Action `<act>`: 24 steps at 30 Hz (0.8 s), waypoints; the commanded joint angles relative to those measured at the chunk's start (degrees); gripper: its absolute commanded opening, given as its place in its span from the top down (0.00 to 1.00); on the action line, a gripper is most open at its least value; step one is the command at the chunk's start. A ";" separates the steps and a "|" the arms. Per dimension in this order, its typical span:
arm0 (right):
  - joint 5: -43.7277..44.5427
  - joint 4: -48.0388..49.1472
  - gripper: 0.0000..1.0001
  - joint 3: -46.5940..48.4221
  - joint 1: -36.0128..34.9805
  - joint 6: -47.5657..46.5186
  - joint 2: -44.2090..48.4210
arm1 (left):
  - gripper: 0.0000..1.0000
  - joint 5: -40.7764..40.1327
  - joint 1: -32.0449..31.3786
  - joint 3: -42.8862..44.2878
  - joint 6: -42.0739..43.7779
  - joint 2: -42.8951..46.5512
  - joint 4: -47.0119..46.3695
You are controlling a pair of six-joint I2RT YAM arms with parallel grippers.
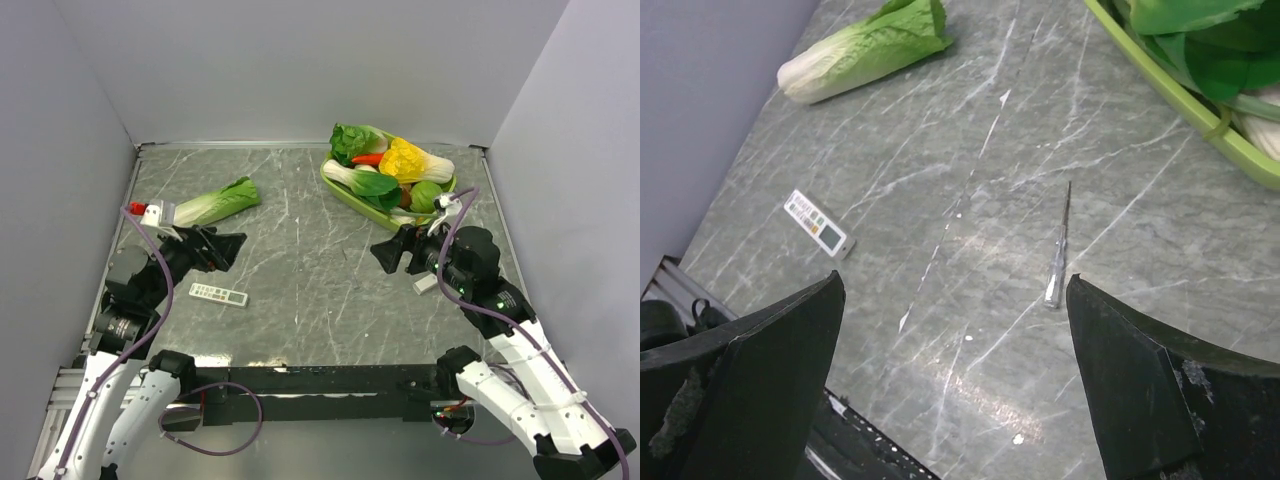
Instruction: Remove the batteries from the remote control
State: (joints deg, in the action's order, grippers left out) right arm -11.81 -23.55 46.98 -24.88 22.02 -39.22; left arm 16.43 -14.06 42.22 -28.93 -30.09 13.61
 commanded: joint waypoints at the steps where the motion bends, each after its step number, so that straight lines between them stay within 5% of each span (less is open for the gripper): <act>1: 3.11 1.67 0.00 2.59 -0.34 1.09 1.25 | 0.03 -3.32 0.18 1.20 0.45 0.47 -0.42; 8: 7.76 2.46 0.00 0.13 -0.34 1.10 1.09 | 0.03 -13.04 0.18 1.90 -3.49 -4.87 2.91; 16: 19.54 -4.74 0.00 2.77 -0.43 10.14 -2.09 | 0.03 -29.94 0.35 4.63 -23.08 -21.04 20.11; 24: 5.06 0.60 0.01 -1.89 -0.34 5.14 2.04 | 0.06 -43.14 0.35 8.50 -46.21 -31.60 37.63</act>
State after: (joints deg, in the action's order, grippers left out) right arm 0.38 -27.09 47.07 -24.88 28.42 -40.01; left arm -18.72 -13.93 47.77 -61.89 -59.31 42.13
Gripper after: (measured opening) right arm 0.994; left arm 0.953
